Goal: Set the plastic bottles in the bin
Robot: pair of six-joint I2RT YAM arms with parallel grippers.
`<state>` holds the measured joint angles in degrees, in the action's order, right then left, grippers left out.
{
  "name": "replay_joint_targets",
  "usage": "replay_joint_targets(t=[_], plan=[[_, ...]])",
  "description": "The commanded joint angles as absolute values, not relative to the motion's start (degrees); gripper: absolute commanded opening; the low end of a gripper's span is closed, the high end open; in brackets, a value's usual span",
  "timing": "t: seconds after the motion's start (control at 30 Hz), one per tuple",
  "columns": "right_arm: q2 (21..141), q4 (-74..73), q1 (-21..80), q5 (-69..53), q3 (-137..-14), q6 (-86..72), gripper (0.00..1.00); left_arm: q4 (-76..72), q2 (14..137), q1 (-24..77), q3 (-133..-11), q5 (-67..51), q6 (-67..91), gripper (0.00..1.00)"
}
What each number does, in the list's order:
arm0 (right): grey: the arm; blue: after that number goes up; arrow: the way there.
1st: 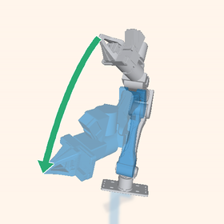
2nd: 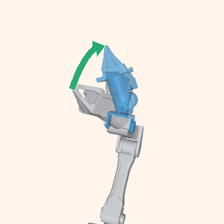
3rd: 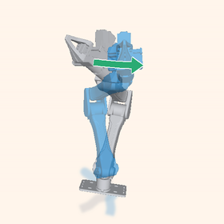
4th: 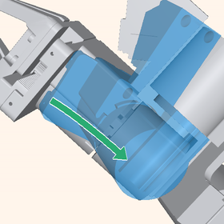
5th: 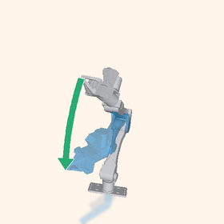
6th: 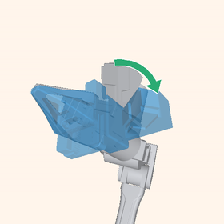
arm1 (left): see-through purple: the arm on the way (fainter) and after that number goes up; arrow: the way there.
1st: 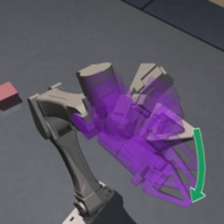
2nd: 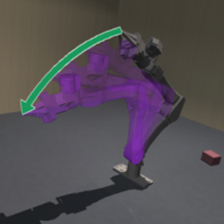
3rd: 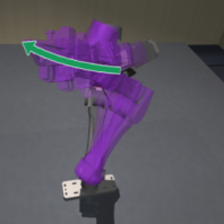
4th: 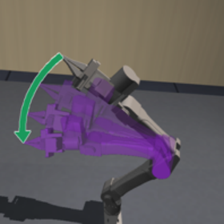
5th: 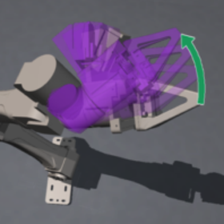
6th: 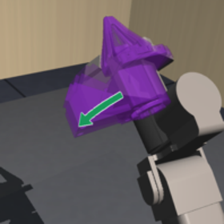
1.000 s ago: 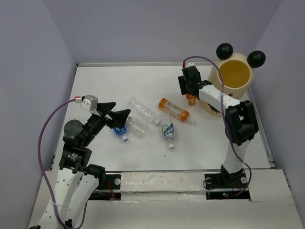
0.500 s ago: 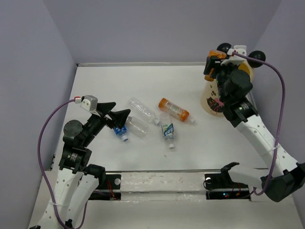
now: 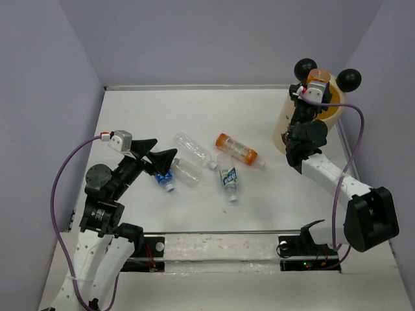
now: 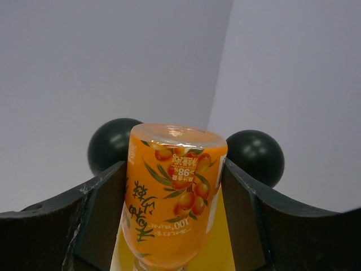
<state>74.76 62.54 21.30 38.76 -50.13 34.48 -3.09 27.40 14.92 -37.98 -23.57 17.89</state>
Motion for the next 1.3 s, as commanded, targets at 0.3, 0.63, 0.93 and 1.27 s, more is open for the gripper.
replay_joint_targets(t=[0.3, 0.63, 0.93, 1.27], plan=[[76.82, 85.96, 14.60, 40.25, -42.55, 33.93, 0.36, -4.22, 27.86, 15.47, -40.08, -24.96, 17.58, 0.99], [73.58, 71.75, 13.89, 41.84, -44.03, 23.92, 0.95, -4.22, 28.12, 15.56, -39.99, -24.87, 17.58, 0.99], [61.09, 20.66, 16.77, 24.79, -55.02, -12.22, 0.86, -4.13, 27.77, 14.86, -40.17, -24.52, 17.49, 0.99], [61.51, -11.21, 29.78, 2.22, -55.64, -21.09, 0.86, -3.69, 28.74, 14.77, -40.17, -23.55, 17.67, 0.99]])
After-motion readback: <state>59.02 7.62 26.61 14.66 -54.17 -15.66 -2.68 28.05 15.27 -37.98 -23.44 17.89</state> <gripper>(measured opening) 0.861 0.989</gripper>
